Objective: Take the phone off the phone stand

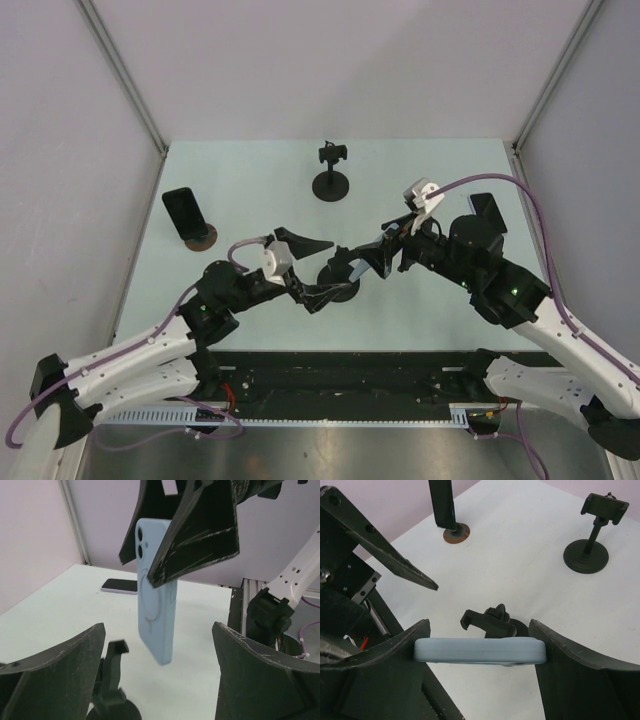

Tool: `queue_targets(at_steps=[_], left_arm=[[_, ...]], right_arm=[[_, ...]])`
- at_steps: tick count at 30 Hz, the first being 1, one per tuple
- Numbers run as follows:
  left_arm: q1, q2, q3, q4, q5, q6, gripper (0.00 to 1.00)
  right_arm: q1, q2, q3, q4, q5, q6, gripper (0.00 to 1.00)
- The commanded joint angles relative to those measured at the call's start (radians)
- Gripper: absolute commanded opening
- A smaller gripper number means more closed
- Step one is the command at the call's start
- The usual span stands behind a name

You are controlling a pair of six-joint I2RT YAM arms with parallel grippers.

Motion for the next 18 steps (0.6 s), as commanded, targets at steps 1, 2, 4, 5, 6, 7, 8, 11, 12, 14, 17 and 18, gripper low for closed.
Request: queue_targets(at_steps=[1, 2, 4, 5, 6, 7, 8, 11, 12, 14, 17, 18], left_arm=[[-0.070, 0.080, 0.117, -0.039, -0.072, 0.105, 0.92], [-0.080, 0.114, 0.128, -0.043, -0.098, 0.110, 0.92], [-0.105, 0.141, 0.160, -0.050, -0.167, 0.125, 0.91], [-0.114, 0.166, 0.169, -0.050, -0.192, 0.129, 0.91], [-0.131, 0.175, 0.183, -0.050, -0.233, 0.148, 0.91], [-0.139, 0.189, 0.190, -0.050, -0.255, 0.156, 0.90], [-0.145, 0.198, 0.198, -0.052, -0.273, 0.160, 0.89], [-0.166, 0.229, 0.223, -0.055, -0.304, 0.177, 0.86], [-0.174, 0.243, 0.236, -0.053, -0.304, 0.174, 0.86], [-0.186, 0.258, 0.252, -0.053, -0.336, 0.168, 0.82], [-0.196, 0.280, 0.275, -0.053, -0.347, 0.162, 0.78], [-0.202, 0.284, 0.279, -0.053, -0.347, 0.159, 0.77]], right_arm=[[-0.002, -0.001, 0.069, 0.065, 0.029, 0.077, 0.00], [-0.002, -0.003, 0.069, 0.070, 0.028, 0.085, 0.00], [-0.002, -0.006, 0.071, 0.073, 0.029, 0.094, 0.00], [-0.001, -0.004, 0.071, 0.076, 0.031, 0.102, 0.00], [-0.002, -0.006, 0.071, 0.077, 0.032, 0.107, 0.00], [-0.001, -0.006, 0.071, 0.077, 0.035, 0.110, 0.00], [-0.001, -0.006, 0.071, 0.079, 0.034, 0.117, 0.00], [-0.001, -0.003, 0.071, 0.079, 0.052, 0.126, 0.00], [0.002, -0.003, 0.071, 0.080, 0.055, 0.130, 0.00], [0.005, 0.001, 0.071, 0.084, 0.058, 0.131, 0.00], [0.019, 0.007, 0.071, 0.082, 0.092, 0.130, 0.00], [0.025, 0.010, 0.071, 0.081, 0.100, 0.127, 0.00]])
